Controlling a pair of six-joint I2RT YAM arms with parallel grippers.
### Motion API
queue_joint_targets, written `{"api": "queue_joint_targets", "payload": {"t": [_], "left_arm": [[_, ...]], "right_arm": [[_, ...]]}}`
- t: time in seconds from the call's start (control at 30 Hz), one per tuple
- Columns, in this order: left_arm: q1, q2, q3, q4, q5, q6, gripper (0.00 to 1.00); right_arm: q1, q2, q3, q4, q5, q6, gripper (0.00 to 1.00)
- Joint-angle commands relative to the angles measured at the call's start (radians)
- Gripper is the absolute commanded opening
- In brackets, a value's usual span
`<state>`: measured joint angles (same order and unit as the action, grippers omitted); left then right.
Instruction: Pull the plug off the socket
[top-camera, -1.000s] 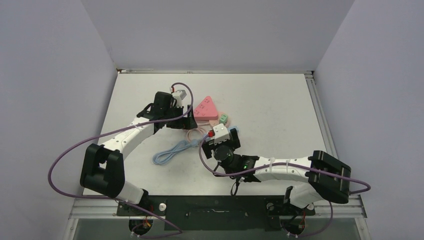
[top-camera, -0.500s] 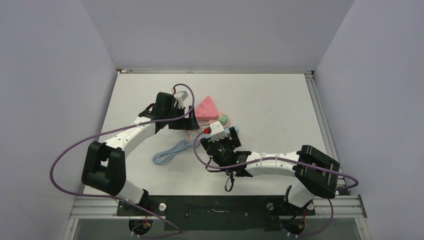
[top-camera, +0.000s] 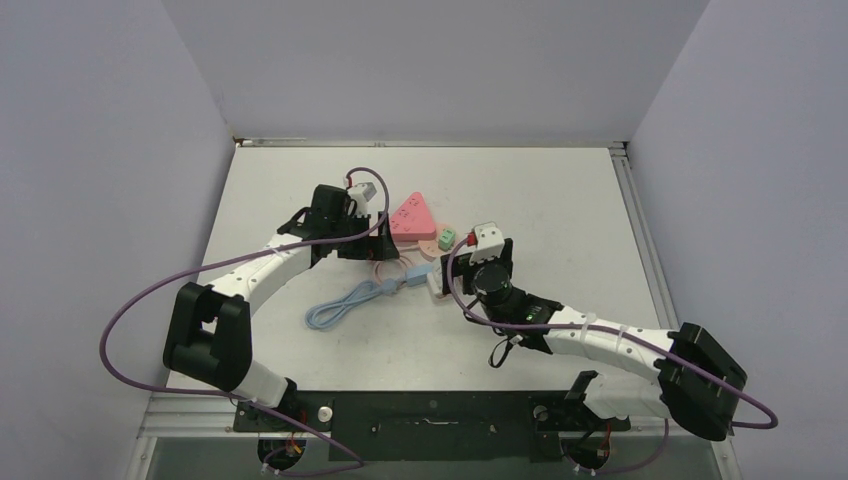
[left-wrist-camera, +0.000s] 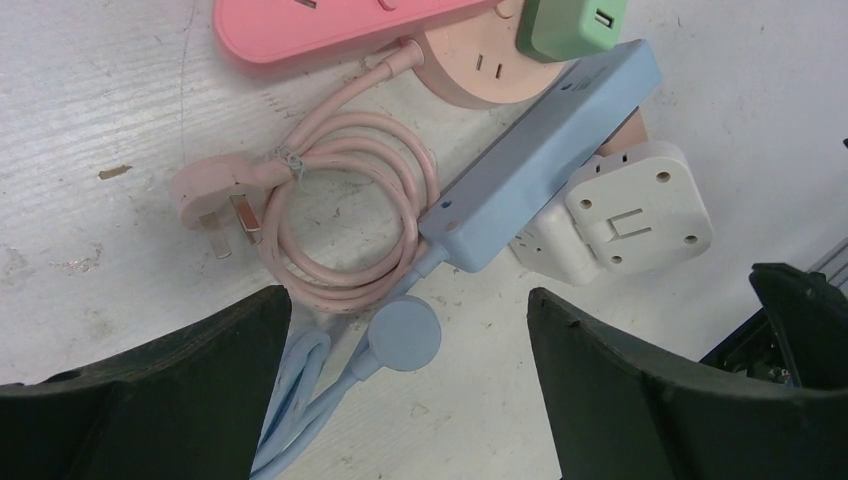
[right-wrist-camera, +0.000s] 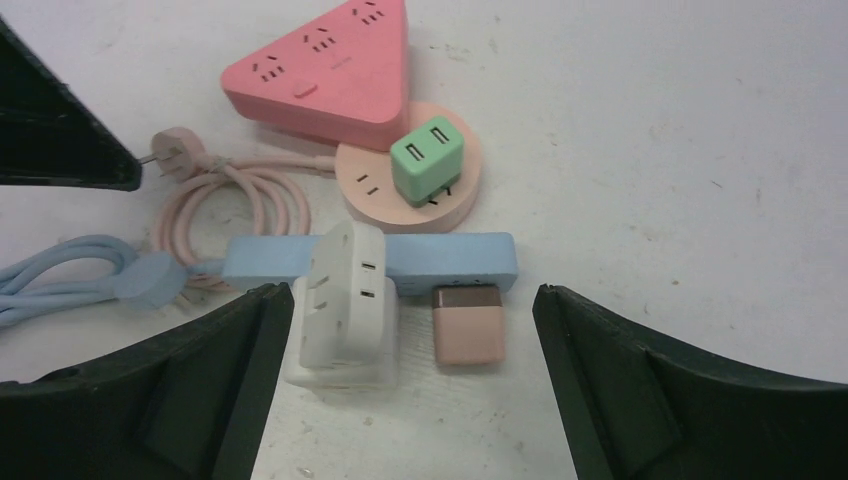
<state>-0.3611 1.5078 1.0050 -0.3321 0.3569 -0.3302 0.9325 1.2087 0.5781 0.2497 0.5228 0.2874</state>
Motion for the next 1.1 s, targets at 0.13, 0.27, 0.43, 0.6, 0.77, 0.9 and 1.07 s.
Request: {"api": "queue_joint_targets", "payload": {"t": [0.13, 0.27, 0.43, 0.6, 0.77, 0.9, 1.07], "left_arm": [[-0.026, -0.005, 0.003, 0.059, 0.057, 0.016, 0.85], [-0.07, 0.002, 0.001, 0.064, 0.059, 0.032, 0.85], [-0.111, 0.064, 0.011, 0.078, 0.095, 0.011, 0.76], [-0.111, 0.125, -0.011, 0.166, 0.171, -0.088, 0.71], [-0.113, 0.18, 0.007, 0.192, 0.171, -0.124, 0.7], [-0.111, 0.213, 0.02, 0.191, 0.169, -0.133, 0.65], [-0.111, 0.231, 0.019, 0.188, 0.157, -0.138, 0.59]], "right_arm": [[-0.039, 0.057, 0.024, 0.066, -0.245, 0.019, 0.98], [-0.106, 0.085, 0.028, 0.073, -0.369, 0.061, 0.93], [-0.152, 0.092, 0.018, 0.092, -0.446, 0.084, 0.87], [-0.154, 0.121, 0.028, 0.094, -0.469, 0.076, 0.81], [-0.14, 0.146, 0.051, 0.069, -0.43, 0.067, 0.77], [-0.119, 0.151, 0.052, 0.075, -0.404, 0.053, 0.75], [-0.066, 0.19, 0.084, 0.065, -0.347, 0.029, 0.69]]}}
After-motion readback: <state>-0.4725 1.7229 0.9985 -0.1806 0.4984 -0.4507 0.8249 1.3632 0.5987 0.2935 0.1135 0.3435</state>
